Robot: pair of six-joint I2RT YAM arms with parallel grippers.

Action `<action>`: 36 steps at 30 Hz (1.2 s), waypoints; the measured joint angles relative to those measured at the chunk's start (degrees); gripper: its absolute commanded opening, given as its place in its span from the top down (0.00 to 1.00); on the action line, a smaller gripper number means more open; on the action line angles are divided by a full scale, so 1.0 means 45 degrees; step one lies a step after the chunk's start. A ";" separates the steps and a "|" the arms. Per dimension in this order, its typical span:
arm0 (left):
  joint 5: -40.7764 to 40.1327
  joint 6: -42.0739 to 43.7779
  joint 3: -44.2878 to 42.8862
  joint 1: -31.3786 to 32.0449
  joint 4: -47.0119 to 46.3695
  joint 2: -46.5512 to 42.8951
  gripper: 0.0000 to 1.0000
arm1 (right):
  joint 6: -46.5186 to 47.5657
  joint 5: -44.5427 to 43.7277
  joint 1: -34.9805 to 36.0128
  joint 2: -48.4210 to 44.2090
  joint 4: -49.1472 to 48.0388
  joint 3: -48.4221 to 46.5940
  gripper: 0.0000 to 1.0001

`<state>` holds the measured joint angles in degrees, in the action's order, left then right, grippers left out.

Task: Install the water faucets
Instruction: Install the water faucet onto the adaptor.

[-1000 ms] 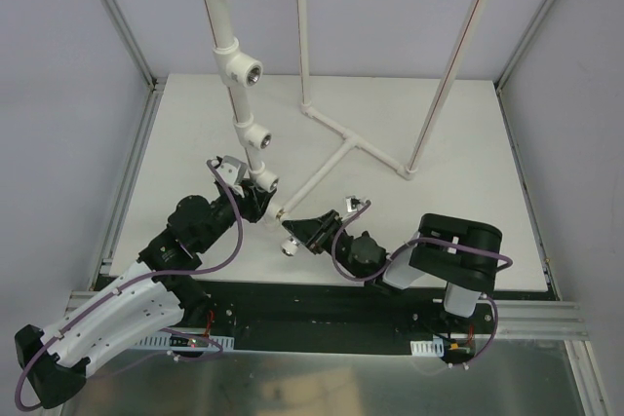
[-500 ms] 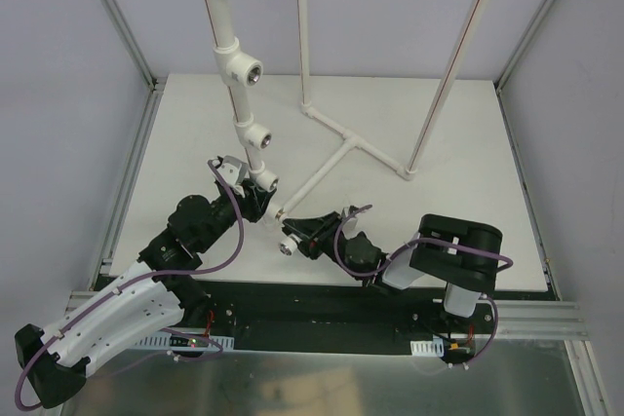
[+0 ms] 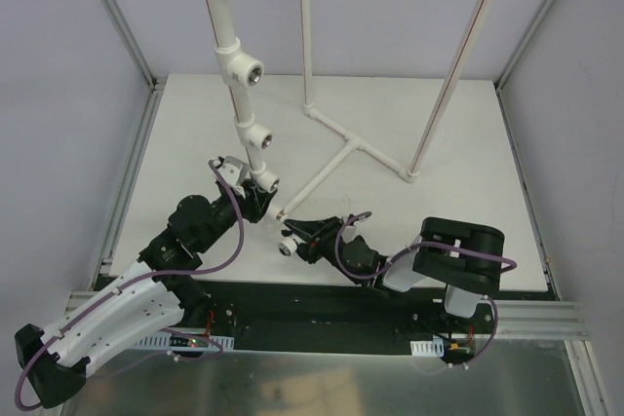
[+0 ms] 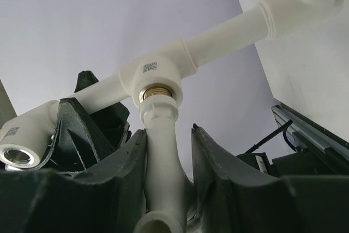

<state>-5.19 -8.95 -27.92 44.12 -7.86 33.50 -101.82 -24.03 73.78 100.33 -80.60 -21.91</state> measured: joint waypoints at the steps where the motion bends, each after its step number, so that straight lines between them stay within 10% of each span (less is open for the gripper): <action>1: 0.0010 0.0000 0.0000 0.0000 0.0000 0.0000 1.00 | -0.0049 -0.0005 0.0010 0.0000 0.0005 0.0005 0.67; 36: 0.2521 -0.0301 0.0058 0.0612 -0.0743 0.0447 1.00 | -0.0316 0.1656 0.0908 -0.3118 0.1025 0.2618 0.24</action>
<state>6.15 -10.31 -27.66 46.87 -11.20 35.51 -103.24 -16.58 77.87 86.30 -75.99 -10.13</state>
